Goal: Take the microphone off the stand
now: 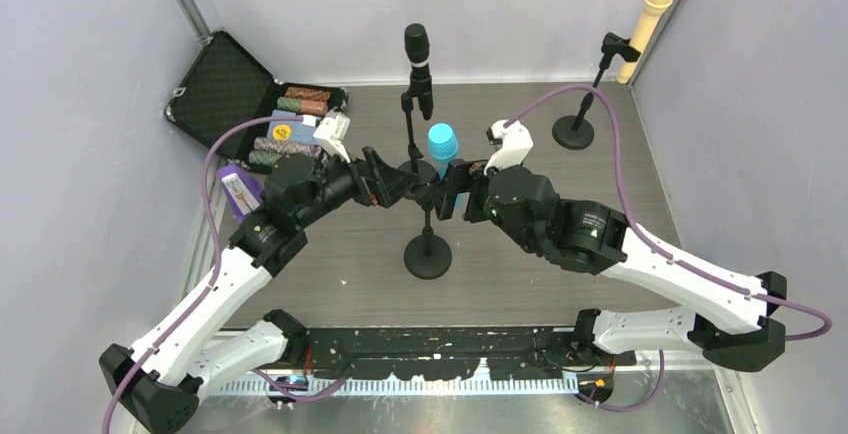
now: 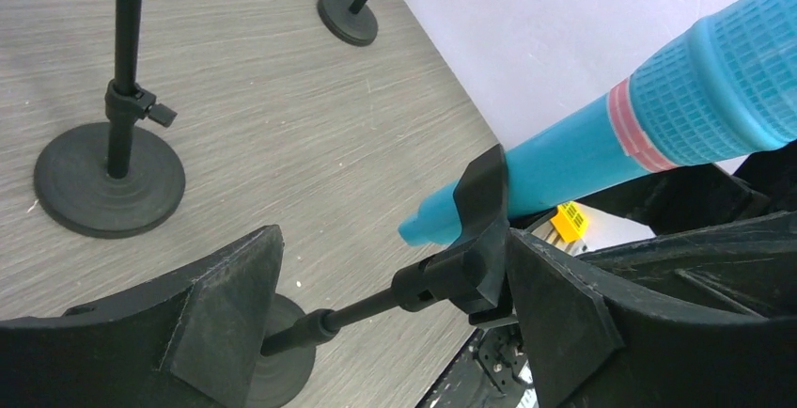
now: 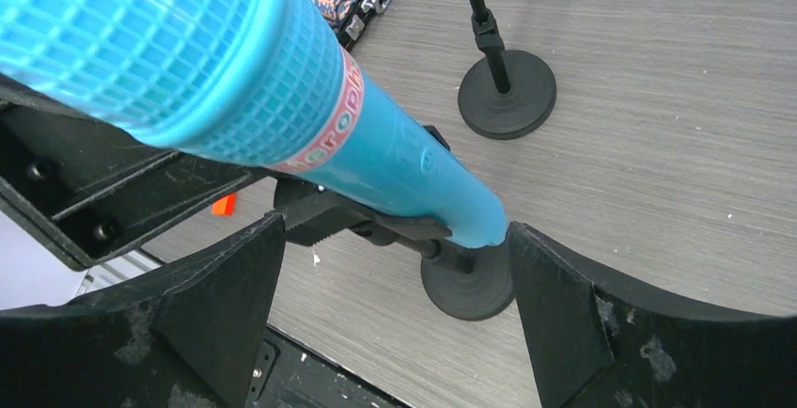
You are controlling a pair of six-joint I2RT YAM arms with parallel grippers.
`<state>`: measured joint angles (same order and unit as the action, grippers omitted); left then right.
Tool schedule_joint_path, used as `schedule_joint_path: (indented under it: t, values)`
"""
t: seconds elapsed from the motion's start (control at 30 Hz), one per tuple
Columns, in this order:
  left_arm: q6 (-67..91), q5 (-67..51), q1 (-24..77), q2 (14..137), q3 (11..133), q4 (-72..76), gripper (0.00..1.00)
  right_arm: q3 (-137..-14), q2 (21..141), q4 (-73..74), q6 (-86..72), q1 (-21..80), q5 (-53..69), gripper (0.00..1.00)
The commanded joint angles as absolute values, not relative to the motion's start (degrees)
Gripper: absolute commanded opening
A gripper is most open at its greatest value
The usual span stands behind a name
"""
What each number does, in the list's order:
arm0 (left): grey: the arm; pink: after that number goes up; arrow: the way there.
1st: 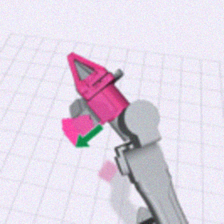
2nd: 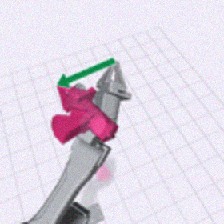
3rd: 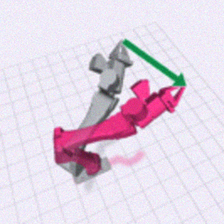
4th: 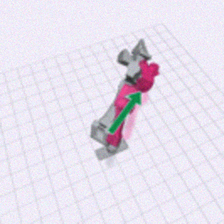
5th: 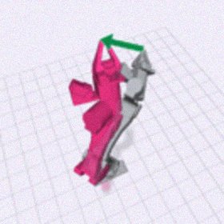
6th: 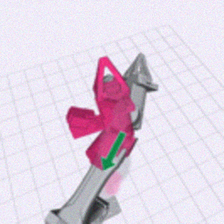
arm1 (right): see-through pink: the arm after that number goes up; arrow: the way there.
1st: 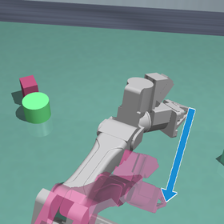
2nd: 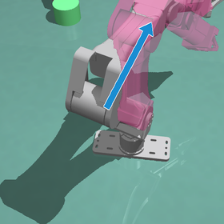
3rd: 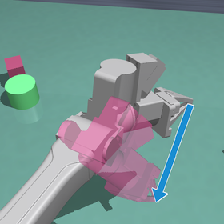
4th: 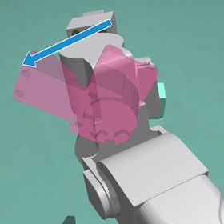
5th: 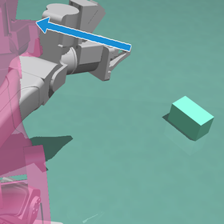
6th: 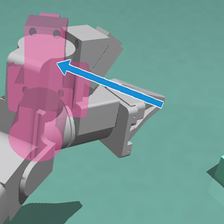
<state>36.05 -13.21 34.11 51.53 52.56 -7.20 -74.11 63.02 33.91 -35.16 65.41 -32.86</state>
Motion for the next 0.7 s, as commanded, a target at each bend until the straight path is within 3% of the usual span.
schedule_joint_path:
  t: [0.0, 0.67]
  values:
    - [37.5, -15.0, 33.8, 51.0, 52.7, -1.4, 0.9, -77.2, 63.9, 30.5, -33.1, 64.5, -34.6, 0.93]
    - [32.0, -18.7, 33.8, 54.3, 51.9, -6.6, 0.82, -72.1, 66.2, 29.6, -31.9, 60.8, -27.8, 0.9]
